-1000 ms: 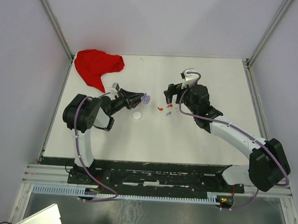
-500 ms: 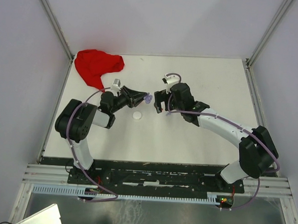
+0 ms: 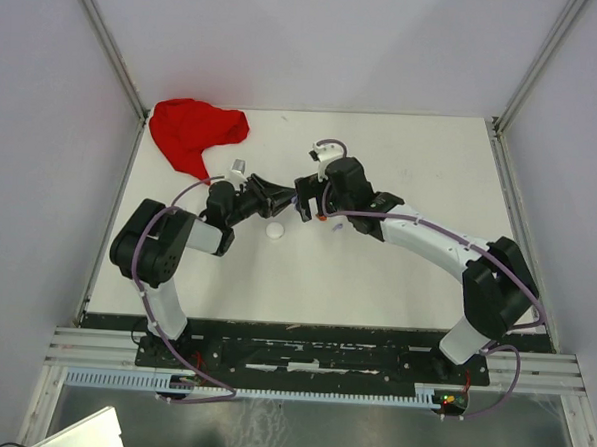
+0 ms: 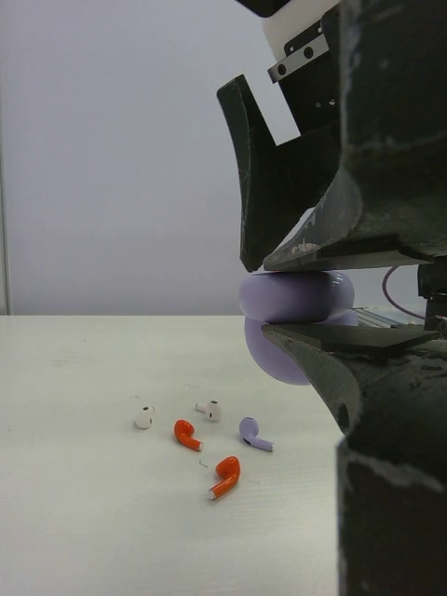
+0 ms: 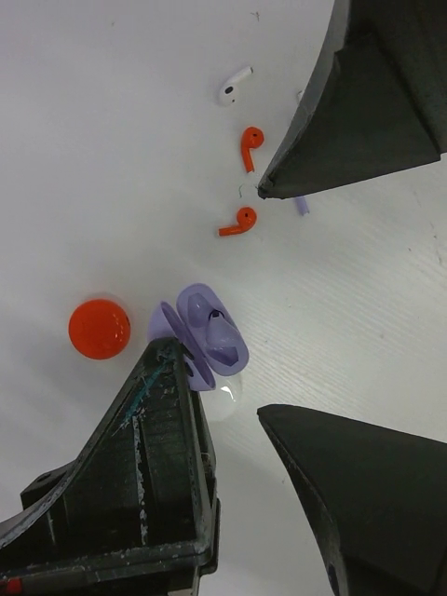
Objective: Insert the wireless bluetooth earbuds into the charging case
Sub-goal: Adjust the earbud with the charging case.
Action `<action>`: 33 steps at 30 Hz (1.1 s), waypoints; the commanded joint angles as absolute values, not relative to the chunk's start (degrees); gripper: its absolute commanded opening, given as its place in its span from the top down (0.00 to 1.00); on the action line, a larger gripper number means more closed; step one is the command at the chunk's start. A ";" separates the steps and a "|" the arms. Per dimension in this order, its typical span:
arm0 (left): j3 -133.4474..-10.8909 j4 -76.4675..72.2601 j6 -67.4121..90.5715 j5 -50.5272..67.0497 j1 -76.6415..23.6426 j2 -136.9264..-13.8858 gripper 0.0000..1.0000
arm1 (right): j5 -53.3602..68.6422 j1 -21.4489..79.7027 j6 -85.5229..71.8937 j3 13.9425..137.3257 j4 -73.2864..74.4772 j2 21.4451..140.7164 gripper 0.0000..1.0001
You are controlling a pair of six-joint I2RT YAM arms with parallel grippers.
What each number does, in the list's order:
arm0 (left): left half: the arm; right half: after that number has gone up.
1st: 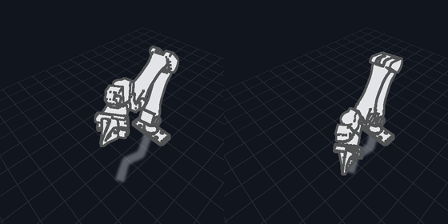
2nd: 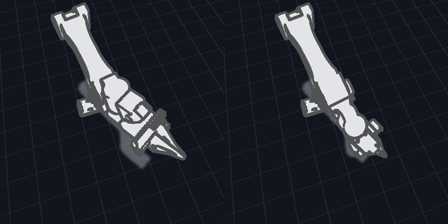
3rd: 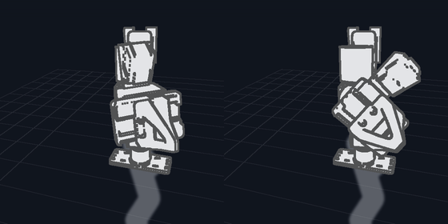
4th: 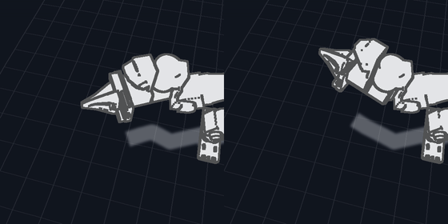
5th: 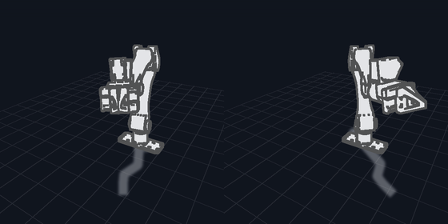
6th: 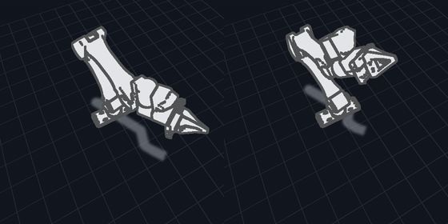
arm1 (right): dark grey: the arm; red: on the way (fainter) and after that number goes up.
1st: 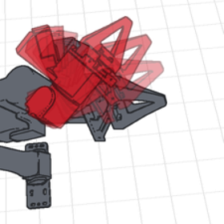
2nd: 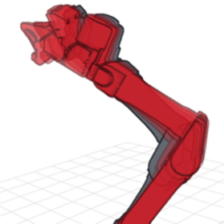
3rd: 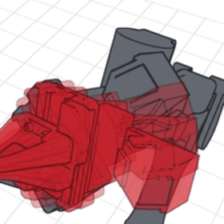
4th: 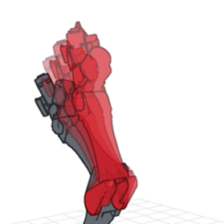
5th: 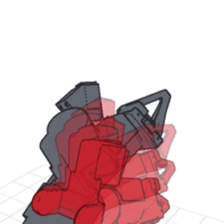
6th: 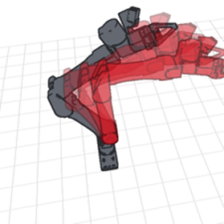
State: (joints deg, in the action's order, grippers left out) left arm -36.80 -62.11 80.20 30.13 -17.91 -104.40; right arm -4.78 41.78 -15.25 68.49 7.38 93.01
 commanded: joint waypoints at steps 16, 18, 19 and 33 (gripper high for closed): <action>-37.71 -64.47 77.08 30.80 -18.53 -102.72 0.97 | -15.27 42.03 -15.24 73.17 12.83 93.65 0.00; -37.62 -64.55 77.12 30.94 -18.57 -102.51 0.97 | -15.67 41.99 -15.38 73.17 12.66 93.52 0.01; -37.55 -64.56 77.16 30.89 -18.50 -102.48 0.97 | -15.89 42.00 -15.38 73.25 12.70 93.61 0.00; -37.31 -65.18 77.57 31.18 -18.91 -102.24 0.97 | -16.19 41.79 -15.38 76.11 13.42 97.06 0.00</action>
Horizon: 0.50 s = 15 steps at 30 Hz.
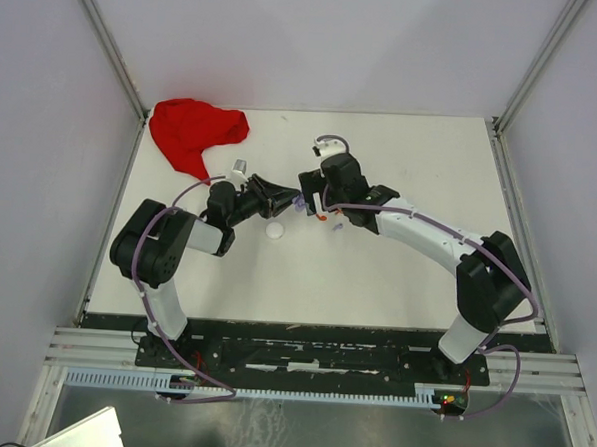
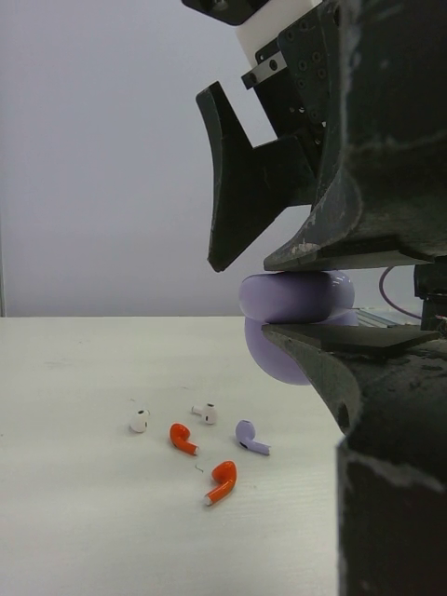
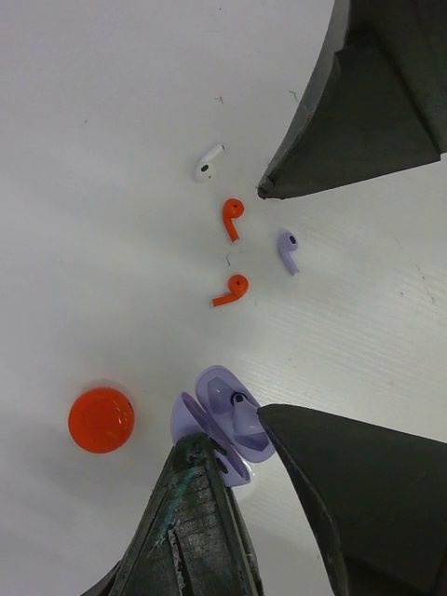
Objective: Insert the wireless bluetooth earbuds into the charging case
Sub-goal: Adjust the earbud with the charging case.
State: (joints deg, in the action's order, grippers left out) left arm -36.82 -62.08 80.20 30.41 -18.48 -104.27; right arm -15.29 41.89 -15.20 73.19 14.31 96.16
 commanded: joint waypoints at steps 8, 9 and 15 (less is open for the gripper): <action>-37.40 -65.49 77.87 31.36 -18.98 -102.36 0.97 | -16.11 41.68 -15.39 76.46 13.80 97.78 0.00; -37.44 -65.57 77.83 31.37 -18.98 -102.39 0.97 | -16.02 41.66 -15.38 76.44 13.72 97.81 0.00; -37.51 -65.89 78.05 31.37 -19.08 -102.66 0.97 | -15.19 41.67 -15.40 76.93 13.62 98.41 0.00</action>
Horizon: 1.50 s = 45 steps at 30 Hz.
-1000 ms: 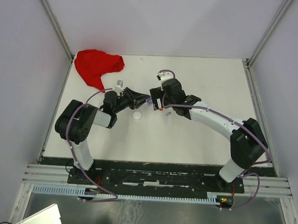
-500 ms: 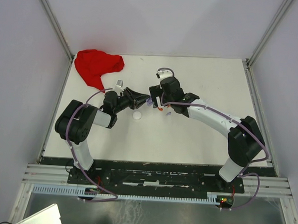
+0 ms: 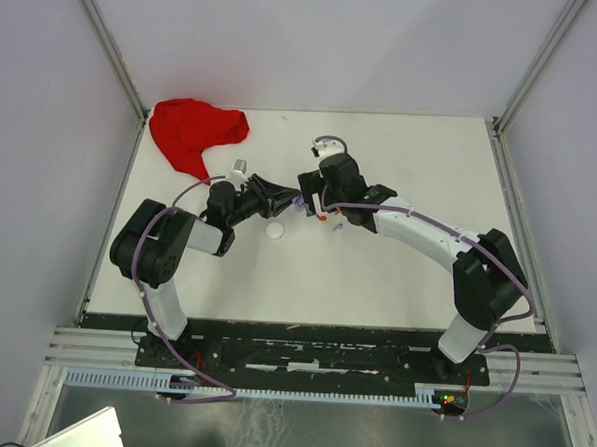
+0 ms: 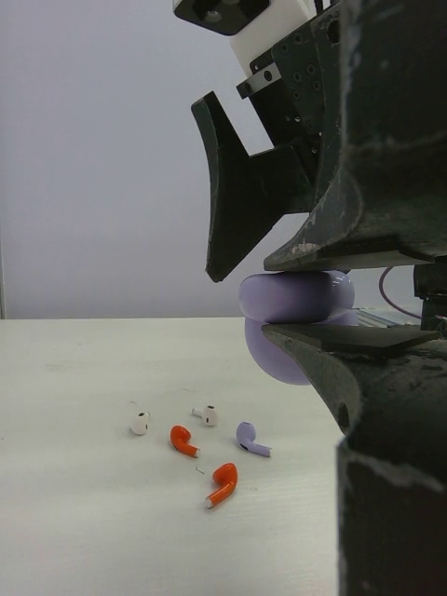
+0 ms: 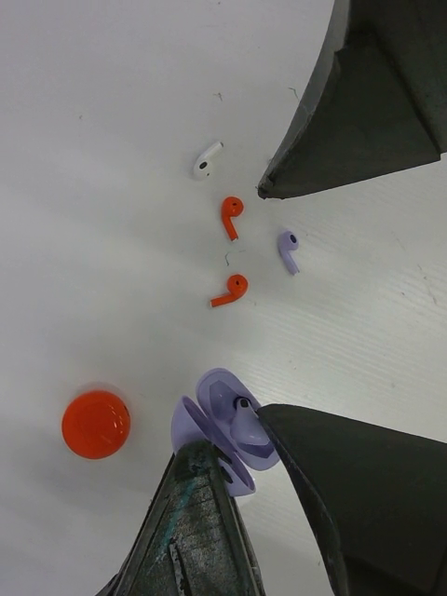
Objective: Insert the wireless bluetooth earbuds into the charging case
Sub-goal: Adjust the earbud with the charging case.
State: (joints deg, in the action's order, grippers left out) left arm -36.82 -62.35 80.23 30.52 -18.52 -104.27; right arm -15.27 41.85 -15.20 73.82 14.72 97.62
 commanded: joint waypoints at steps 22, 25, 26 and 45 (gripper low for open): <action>-37.61 -66.32 78.39 31.45 -19.16 -102.96 0.97 | -16.51 41.52 -16.26 76.52 12.69 96.72 0.01; -37.61 -66.49 78.55 31.53 -19.13 -102.92 0.97 | -16.79 41.26 -16.24 76.78 13.08 96.40 0.01; -37.56 -66.52 78.57 31.55 -19.24 -102.99 0.97 | -16.94 41.24 -16.32 76.55 12.79 96.11 0.01; -37.60 -67.72 79.26 32.23 -19.21 -103.45 0.97 | -18.23 38.93 -16.53 77.24 11.95 96.13 0.01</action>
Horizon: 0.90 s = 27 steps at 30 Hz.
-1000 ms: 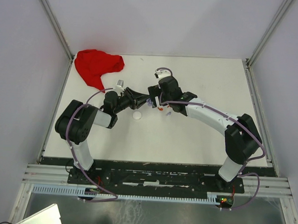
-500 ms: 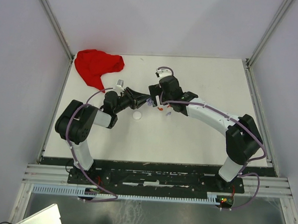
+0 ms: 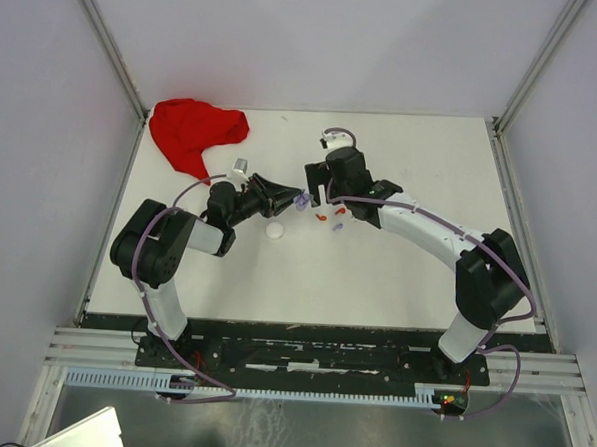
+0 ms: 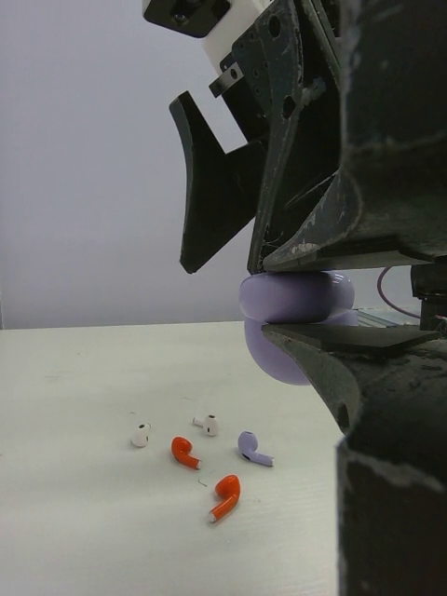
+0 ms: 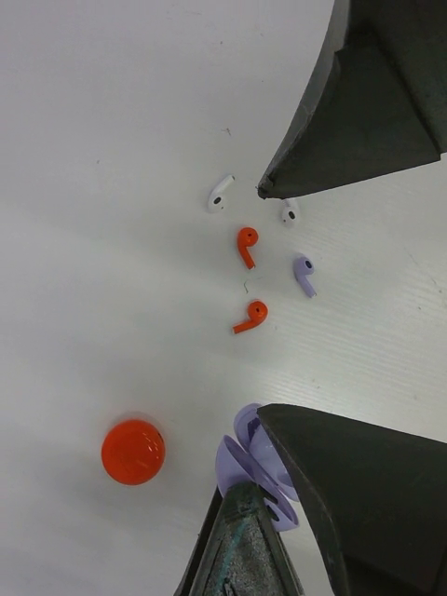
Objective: Insert the wireless bluetooth earbuds into the charging case
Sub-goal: Adjust the earbud with the charging case.
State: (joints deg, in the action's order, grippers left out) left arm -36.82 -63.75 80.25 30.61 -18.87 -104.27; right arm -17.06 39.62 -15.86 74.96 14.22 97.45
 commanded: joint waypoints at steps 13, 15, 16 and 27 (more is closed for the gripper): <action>-38.44 -72.13 82.98 34.01 -19.12 -105.64 0.97 | -2.26 37.92 -15.82 73.95 8.76 92.55 0.22; -38.57 -72.79 83.54 34.76 -19.12 -105.99 0.97 | -0.52 37.93 -15.45 73.82 8.63 92.68 0.26; -38.66 -72.97 83.72 35.09 -19.15 -106.14 0.97 | 0.08 37.95 -15.20 73.79 8.64 92.73 0.27; -39.63 -75.63 86.31 36.88 -19.16 -107.80 0.97 | 2.55 37.91 -13.83 75.15 11.20 95.30 0.45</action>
